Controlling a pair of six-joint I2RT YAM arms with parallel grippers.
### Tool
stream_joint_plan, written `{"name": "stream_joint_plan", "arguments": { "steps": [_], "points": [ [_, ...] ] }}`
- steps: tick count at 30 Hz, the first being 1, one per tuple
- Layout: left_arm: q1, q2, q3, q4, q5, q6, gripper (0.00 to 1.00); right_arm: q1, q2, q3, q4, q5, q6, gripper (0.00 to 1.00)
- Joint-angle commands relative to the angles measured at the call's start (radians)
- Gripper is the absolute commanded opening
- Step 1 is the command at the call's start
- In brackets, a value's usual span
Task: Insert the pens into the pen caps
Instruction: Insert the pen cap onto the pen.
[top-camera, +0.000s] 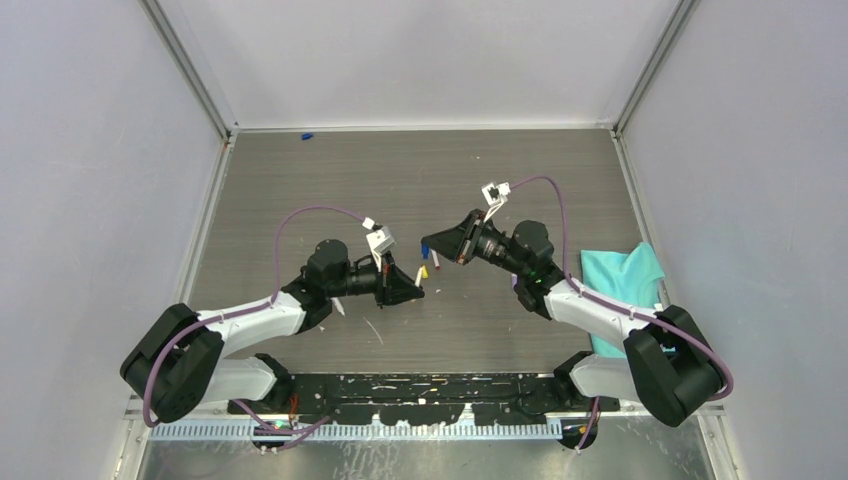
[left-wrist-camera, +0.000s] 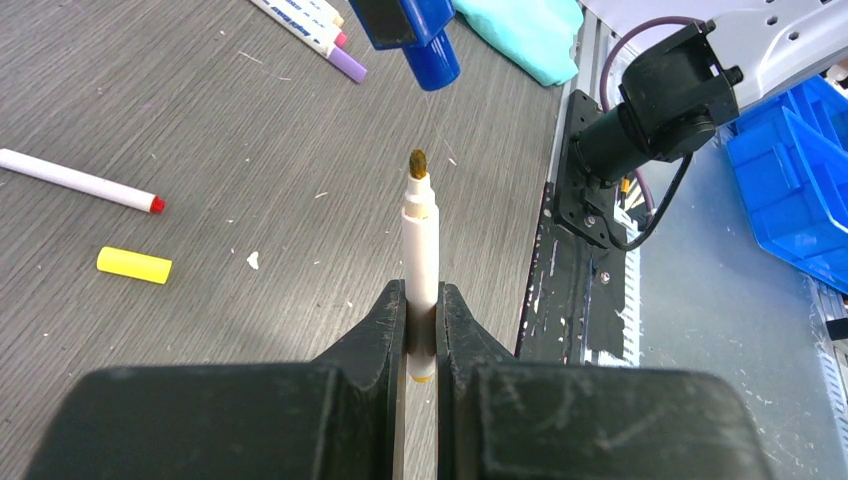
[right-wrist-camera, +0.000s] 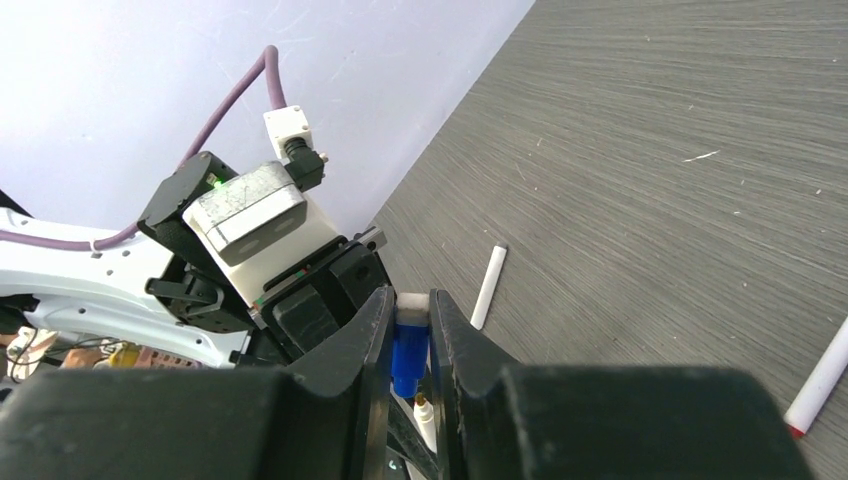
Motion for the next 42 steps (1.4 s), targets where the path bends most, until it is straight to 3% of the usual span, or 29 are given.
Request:
{"name": "stream_joint_plan", "arguments": {
  "steps": [1,42],
  "points": [
    [-0.003,-0.019,0.024,0.072,0.003,0.006,0.00,0.002,-0.012,-0.001,0.093,-0.020,0.006,0.01],
    [-0.004,-0.067,0.021,0.081,-0.036,-0.026,0.00,0.043,0.035,-0.026,0.127,-0.028,-0.017,0.01]
  ]
}}
